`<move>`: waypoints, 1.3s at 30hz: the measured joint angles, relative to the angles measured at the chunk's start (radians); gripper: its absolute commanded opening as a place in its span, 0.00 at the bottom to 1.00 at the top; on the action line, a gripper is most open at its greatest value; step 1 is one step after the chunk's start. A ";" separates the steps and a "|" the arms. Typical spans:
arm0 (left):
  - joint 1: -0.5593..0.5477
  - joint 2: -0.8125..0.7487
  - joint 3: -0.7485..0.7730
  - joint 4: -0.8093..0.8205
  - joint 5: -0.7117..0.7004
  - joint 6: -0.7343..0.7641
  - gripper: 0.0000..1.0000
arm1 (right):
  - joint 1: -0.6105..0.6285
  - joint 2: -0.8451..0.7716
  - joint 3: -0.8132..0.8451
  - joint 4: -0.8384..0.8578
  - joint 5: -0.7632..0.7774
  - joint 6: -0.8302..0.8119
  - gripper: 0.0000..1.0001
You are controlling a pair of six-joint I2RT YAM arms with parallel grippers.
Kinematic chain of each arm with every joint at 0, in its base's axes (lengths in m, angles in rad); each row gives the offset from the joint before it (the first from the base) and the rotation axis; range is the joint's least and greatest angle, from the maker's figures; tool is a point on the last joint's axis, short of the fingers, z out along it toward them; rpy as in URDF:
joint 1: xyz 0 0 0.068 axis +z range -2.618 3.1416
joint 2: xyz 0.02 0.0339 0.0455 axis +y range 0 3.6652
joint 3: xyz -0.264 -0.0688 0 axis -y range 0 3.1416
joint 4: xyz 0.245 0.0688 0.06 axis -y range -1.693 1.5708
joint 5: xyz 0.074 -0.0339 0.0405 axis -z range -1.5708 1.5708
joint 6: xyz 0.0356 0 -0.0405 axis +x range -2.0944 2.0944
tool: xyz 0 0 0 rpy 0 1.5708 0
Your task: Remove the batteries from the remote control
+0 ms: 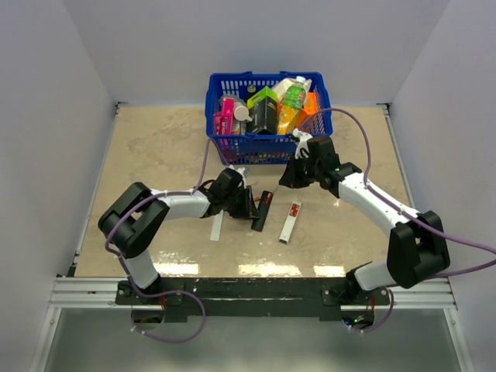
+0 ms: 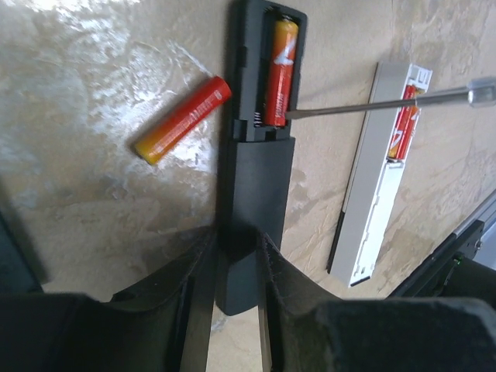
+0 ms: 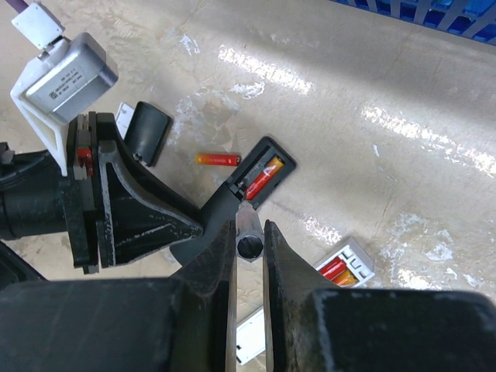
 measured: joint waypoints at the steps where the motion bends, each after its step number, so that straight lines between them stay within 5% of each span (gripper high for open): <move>1: -0.005 -0.001 -0.002 0.002 0.000 0.000 0.31 | 0.000 0.000 0.000 -0.001 0.001 -0.002 0.00; 39: -0.019 -0.026 0.049 -0.031 -0.038 -0.017 0.30 | 0.000 0.034 0.034 0.013 0.054 -0.031 0.00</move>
